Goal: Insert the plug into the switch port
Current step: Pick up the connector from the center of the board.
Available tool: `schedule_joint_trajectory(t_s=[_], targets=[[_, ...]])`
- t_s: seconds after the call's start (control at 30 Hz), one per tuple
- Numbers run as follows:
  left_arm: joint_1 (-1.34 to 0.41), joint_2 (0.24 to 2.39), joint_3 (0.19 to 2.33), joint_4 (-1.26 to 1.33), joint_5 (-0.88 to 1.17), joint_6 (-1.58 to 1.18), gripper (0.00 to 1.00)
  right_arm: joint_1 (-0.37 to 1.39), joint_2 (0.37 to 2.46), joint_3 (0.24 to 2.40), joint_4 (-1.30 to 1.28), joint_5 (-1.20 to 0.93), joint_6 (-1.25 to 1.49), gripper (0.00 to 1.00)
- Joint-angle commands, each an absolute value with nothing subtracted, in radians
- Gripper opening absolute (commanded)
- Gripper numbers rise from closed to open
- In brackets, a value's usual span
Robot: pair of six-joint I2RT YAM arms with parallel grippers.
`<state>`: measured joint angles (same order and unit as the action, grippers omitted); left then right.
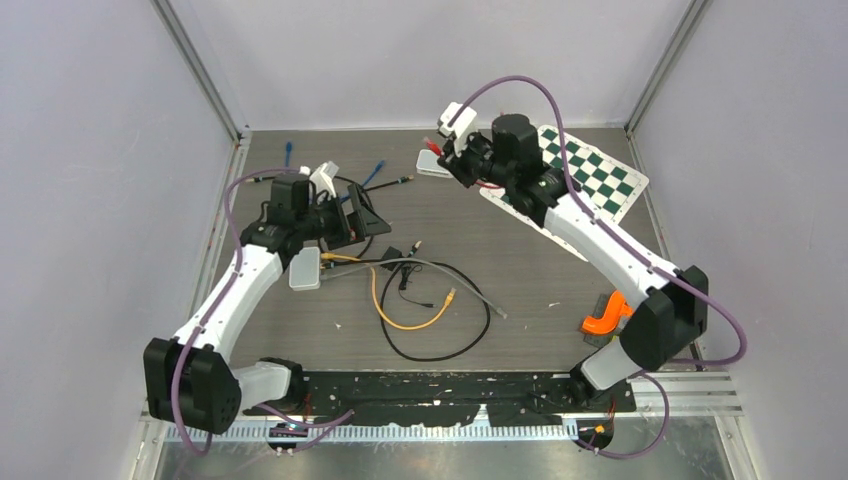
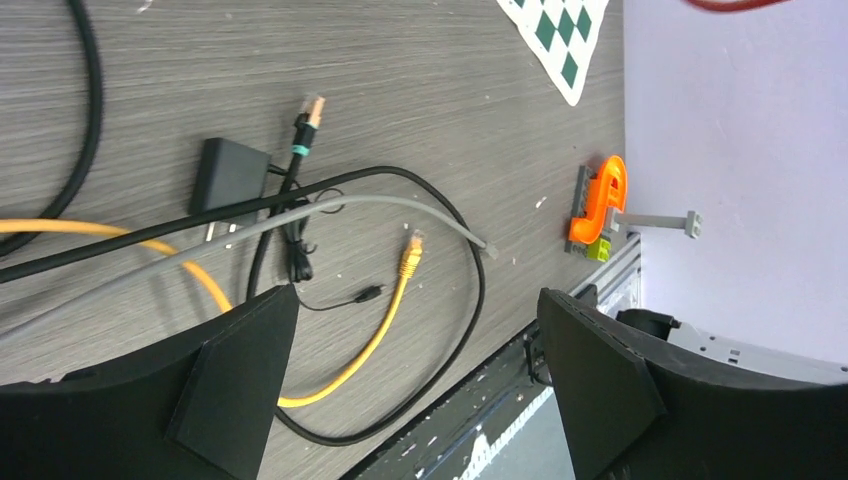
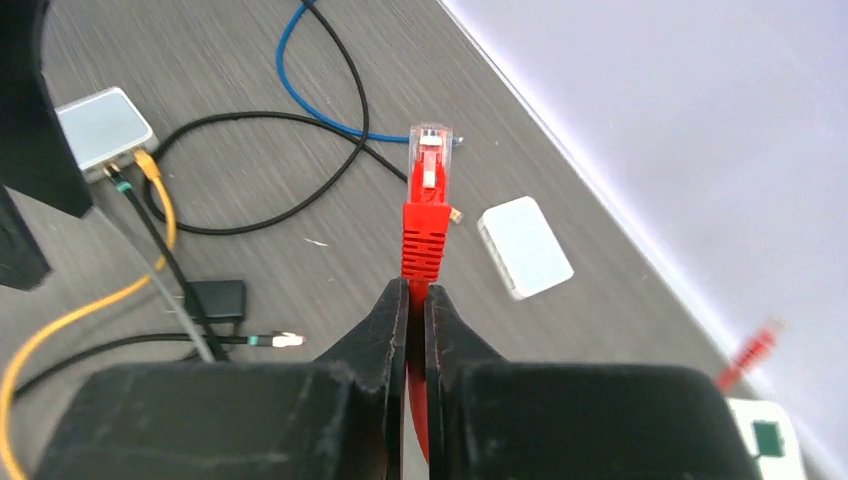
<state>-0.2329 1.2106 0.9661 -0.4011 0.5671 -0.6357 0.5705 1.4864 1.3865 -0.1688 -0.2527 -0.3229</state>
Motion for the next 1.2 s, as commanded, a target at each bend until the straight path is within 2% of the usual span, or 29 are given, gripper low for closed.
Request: schedule_joint_trajectory(t_s=[0.0,0.3,0.5,0.73,0.87,1.17], targets=[[-0.185,1.181,0.931,-0.428,0.572,-0.579,0.94,0.556,1.59,1.523,-0.221,-0.36,-0.587,0.05],[-0.105,1.16,0.864,-0.45,0.621,-0.542,0.94,0.515,1.735,1.559,-0.288,-0.501,-1.062,0.05],[-0.098,1.124,0.833,-0.464,0.622,-0.53,0.94,0.504,1.877,1.651,-0.45,-0.423,-1.307,0.05],[-0.098,1.12,0.817,-0.496,0.612,-0.491,0.95,0.48,1.999,1.723,-0.432,-0.323,-1.406,0.05],[-0.095,1.143,0.814,-0.501,0.612,-0.476,0.95,0.466,2.038,1.741,-0.435,-0.358,-1.442,0.05],[-0.091,1.188,0.816,-0.468,0.632,-0.483,0.95,0.471,1.917,1.517,-0.35,-0.499,-1.574,0.05]])
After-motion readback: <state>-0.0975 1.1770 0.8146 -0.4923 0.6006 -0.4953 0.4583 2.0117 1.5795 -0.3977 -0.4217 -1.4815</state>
